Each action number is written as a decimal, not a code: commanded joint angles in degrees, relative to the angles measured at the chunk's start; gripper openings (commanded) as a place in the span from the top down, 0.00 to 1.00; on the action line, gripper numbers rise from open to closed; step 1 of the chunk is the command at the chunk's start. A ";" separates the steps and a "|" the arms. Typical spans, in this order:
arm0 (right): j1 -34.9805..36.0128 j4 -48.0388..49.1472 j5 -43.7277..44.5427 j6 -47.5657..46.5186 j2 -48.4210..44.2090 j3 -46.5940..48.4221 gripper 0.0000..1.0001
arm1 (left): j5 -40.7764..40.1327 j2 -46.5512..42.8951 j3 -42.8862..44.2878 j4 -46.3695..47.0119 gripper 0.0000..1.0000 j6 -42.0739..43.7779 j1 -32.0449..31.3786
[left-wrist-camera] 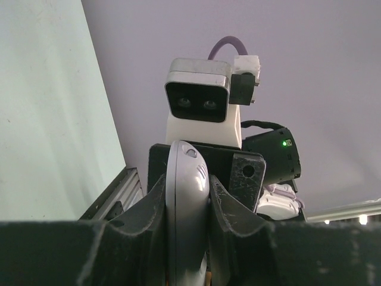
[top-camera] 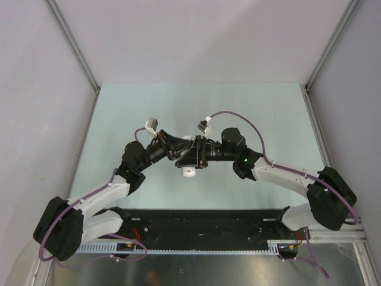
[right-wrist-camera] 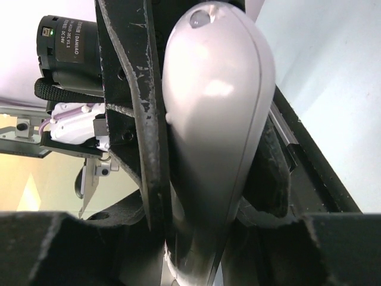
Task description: Load the batteries into the remote control
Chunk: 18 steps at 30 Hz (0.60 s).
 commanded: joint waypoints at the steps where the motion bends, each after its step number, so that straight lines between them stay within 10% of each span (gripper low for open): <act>1: -0.02 3.12 0.60 -0.02 0.06 0.22 0.61 | -0.60 -1.81 2.04 3.13 1.00 -1.09 -0.18; 7: -0.72 0.39 0.34 -1.60 -0.64 0.22 0.74 | -0.51 -2.34 2.48 3.13 1.00 -1.26 0.00; 9: -0.64 -0.57 0.07 -1.78 -0.55 0.22 1.00 | -0.60 -2.43 2.48 3.13 1.00 -1.35 0.09; 15: -0.46 -2.95 0.60 -3.53 -0.82 0.13 1.00 | -0.42 -1.82 2.48 3.13 1.00 -0.91 0.17; 18: -0.73 -2.77 0.16 -3.44 -1.43 0.22 0.63 | -0.34 -1.20 2.13 3.13 1.00 -0.56 0.17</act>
